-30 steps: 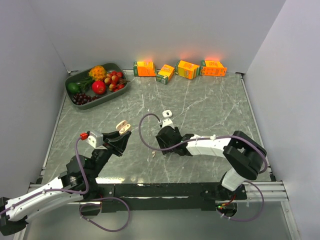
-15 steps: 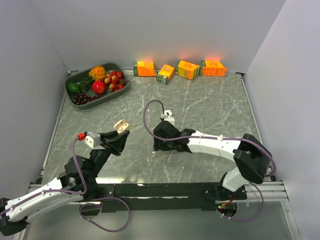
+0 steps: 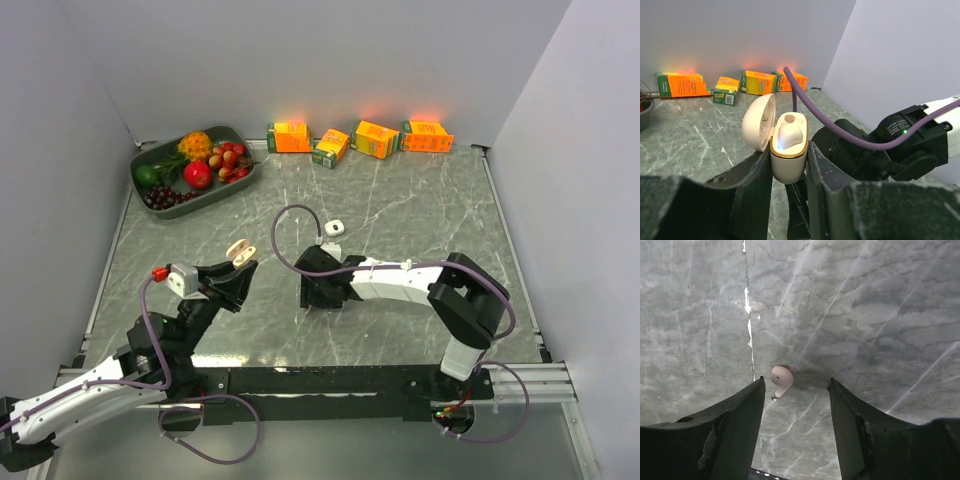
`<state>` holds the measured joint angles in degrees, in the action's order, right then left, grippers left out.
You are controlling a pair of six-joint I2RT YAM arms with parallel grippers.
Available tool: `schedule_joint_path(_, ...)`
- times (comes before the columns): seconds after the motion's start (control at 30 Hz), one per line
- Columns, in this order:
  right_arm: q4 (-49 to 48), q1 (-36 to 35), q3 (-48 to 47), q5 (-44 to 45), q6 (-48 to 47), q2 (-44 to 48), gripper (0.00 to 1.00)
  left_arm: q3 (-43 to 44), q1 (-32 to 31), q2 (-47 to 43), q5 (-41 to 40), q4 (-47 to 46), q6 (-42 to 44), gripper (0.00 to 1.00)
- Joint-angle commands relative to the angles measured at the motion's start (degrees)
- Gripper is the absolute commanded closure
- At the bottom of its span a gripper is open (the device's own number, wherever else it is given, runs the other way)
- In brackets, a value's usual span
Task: Insert the wireless bluetooth earbuds into the charging case
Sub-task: Pick up the earbud from the center of the board.
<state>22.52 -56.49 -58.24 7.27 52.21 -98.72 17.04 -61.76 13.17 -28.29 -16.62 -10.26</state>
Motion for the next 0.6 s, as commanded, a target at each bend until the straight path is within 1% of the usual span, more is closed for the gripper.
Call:
schedule_joint_path(0.0,0.77,-0.20,-2.23,-0.59,1.50,-0.95,0.39,0.72,-0.29,-0.25,0.26,-2.19,-0.55,0.99)
schedule_joint_path(0.2,0.24,-0.29,-2.58,-1.38,1.23,-2.09,0.41,0.54,-0.29,0.01,0.17,-2.27,-0.55,0.99)
schedule_joint_path(0.33,-0.11,-0.29,-2.67,-2.08,1.06,-3.06,0.47,0.54,-0.21,-0.16,0.08,-2.10,-0.72,0.99)
schedule_joint_path(0.57,0.33,-0.73,-3.99,-2.43,0.35,-4.99,0.53,0.36,-0.29,-0.34,0.08,-2.01,-1.08,0.99)
